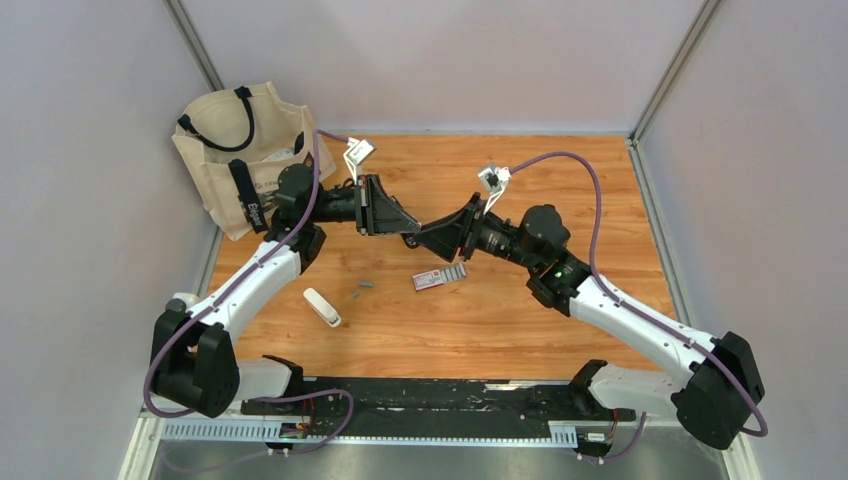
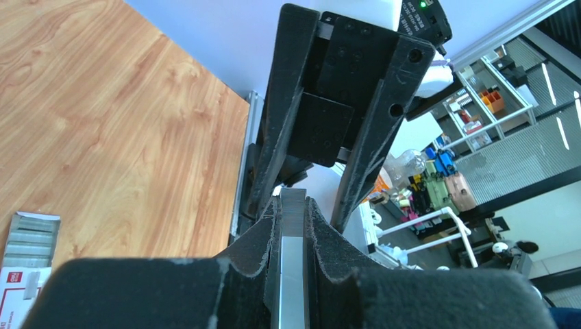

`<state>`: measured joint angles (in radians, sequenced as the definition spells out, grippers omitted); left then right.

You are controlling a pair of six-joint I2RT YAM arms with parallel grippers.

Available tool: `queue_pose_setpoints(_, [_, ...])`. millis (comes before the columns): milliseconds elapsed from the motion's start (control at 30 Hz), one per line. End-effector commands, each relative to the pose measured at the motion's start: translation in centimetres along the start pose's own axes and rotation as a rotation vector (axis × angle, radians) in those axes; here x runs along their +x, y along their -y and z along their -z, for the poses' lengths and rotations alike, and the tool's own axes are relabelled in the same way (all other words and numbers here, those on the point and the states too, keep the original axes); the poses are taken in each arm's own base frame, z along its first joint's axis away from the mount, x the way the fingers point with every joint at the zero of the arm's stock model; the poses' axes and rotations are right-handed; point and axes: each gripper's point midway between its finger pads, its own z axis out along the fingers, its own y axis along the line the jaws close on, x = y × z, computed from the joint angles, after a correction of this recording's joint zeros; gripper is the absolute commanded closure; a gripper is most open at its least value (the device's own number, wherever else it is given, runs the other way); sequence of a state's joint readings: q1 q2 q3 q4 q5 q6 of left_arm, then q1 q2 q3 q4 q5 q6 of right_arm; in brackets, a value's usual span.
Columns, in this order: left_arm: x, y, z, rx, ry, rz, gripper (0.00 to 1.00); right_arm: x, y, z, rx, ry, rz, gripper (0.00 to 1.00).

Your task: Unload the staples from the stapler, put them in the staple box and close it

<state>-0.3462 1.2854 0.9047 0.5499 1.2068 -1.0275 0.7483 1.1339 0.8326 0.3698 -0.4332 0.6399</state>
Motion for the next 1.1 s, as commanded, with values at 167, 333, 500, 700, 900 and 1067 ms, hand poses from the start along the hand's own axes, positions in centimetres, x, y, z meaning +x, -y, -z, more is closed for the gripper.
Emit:
queue_pose_setpoints(167, [0.1, 1.3, 0.3, 0.017, -0.002, -0.077, 0.96, -0.3, -0.4, -0.4, -0.033, 0.021, -0.009, 0.53])
queue_pose_setpoints(333, [0.1, 1.2, 0.3, 0.013, 0.0, -0.076, 0.96, -0.3, -0.9, -0.8, -0.059, 0.032, -0.035, 0.62])
queue_pose_setpoints(500, [0.1, 1.2, 0.4, 0.011, 0.001, -0.082, 0.96, -0.1, -1.1, -1.2, -0.085, 0.04, -0.073, 0.73])
queue_pose_setpoints(700, [0.2, 0.8, 0.4, -0.004, 0.015, -0.095, 0.96, 0.3, -1.3, -1.3, -0.1, 0.039, -0.094, 0.8])
queue_pose_setpoints(900, [-0.2, 1.0, 0.3, 0.009, 0.022, -0.089, 0.96, 0.9, -1.4, -1.4, -0.104, 0.03, -0.1, 0.76])
queue_pose_setpoints(1067, [-0.1, 0.9, 0.3, 0.005, 0.023, -0.093, 0.96, 1.1, -1.3, -1.4, -0.099, 0.022, -0.105, 0.73])
